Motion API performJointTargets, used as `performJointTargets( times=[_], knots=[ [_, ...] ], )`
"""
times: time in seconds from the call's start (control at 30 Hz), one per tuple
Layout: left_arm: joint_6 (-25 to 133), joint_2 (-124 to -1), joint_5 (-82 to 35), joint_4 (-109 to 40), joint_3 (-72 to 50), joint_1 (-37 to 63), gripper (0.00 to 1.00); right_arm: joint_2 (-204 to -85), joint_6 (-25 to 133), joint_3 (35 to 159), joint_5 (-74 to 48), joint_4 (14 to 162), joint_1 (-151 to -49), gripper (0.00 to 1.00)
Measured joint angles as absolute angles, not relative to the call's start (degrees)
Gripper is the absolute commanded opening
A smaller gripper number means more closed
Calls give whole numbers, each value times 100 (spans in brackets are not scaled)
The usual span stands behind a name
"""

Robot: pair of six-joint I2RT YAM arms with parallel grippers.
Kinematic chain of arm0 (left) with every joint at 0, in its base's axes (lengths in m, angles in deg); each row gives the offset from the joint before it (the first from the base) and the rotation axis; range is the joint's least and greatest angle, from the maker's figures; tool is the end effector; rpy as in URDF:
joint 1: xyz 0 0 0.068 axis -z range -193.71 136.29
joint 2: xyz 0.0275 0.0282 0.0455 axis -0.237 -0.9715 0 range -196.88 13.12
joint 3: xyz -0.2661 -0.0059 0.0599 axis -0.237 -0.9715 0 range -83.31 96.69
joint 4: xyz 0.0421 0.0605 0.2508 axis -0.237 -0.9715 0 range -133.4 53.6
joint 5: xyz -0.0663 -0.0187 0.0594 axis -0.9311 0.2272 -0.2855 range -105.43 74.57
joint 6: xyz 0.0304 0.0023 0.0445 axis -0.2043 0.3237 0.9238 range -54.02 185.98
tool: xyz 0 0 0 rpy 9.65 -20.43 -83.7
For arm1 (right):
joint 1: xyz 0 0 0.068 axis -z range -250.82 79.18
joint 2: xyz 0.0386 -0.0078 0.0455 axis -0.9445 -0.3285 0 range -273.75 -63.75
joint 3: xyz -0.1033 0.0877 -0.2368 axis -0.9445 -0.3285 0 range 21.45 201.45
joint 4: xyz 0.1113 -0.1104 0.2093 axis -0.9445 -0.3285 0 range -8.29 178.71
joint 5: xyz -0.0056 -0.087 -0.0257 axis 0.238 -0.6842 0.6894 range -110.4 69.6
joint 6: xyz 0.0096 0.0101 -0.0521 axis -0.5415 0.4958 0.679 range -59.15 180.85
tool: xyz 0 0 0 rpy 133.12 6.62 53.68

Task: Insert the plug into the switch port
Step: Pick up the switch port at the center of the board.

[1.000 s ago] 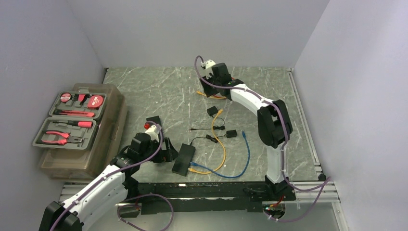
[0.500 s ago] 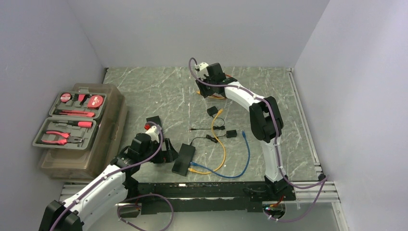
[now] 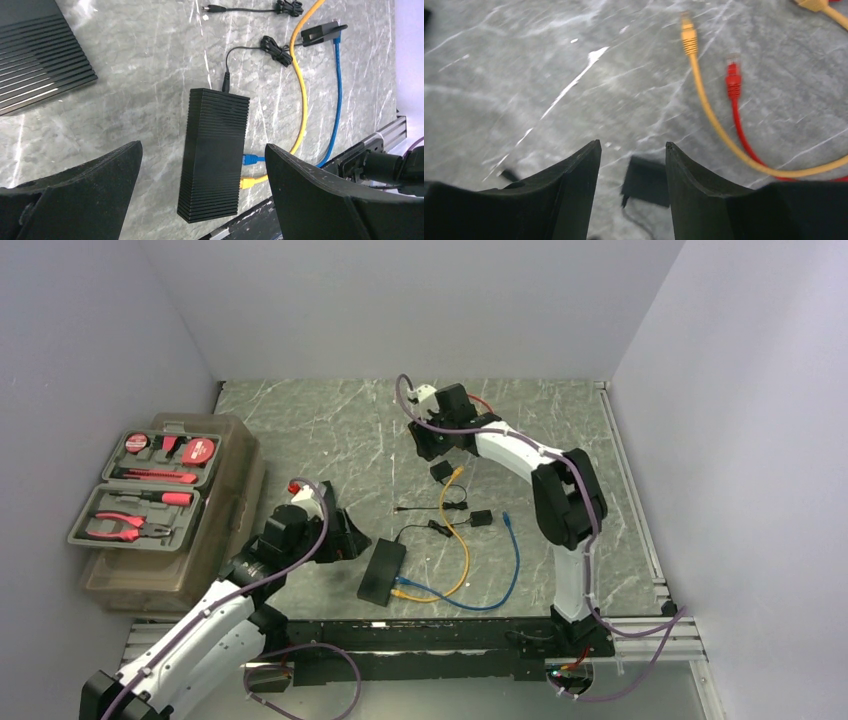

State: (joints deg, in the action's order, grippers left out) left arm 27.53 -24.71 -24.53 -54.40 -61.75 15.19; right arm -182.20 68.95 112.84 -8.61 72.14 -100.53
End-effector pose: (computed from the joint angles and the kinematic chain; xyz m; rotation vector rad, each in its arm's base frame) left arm 0.1319 -0.0793 0.2029 -0.0944 2.2841 -0.8210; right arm 0.4046 0.2393 0.2125 -0.8594 2.1891 0.4269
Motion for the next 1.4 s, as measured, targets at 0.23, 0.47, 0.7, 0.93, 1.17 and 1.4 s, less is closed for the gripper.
performJointTargets(
  times=[0.23, 0.47, 0.7, 0.93, 1.17, 1.4],
  knots=[
    [2711, -2484, -1959, -5722, -5864, 1519, 99, -16900, 7319, 10065, -587, 7428, -10622, 57],
    [2685, -2903, -1419, -5838, -5427, 1502, 99, -16552, 8077, 9722, -139, 7395, -10971, 57],
    [2578, -3124, -1054, -5872, -5340, 1373, 100, -16552, 8543, 9492, 145, 7235, -10971, 56],
    [2298, -3196, -543, -6074, -5296, 1224, 99, -16605, 8724, 9293, 221, 7207, -11037, 56],
    [1852, -4073, 367, -6681, -4542, 1087, 99, -16611, 8676, 9184, 156, 7382, -11194, 54],
    [1765, -4940, 644, -6747, -4157, 890, 100, -16596, 8565, 9016, 88, 7463, -11227, 54]
  ],
)
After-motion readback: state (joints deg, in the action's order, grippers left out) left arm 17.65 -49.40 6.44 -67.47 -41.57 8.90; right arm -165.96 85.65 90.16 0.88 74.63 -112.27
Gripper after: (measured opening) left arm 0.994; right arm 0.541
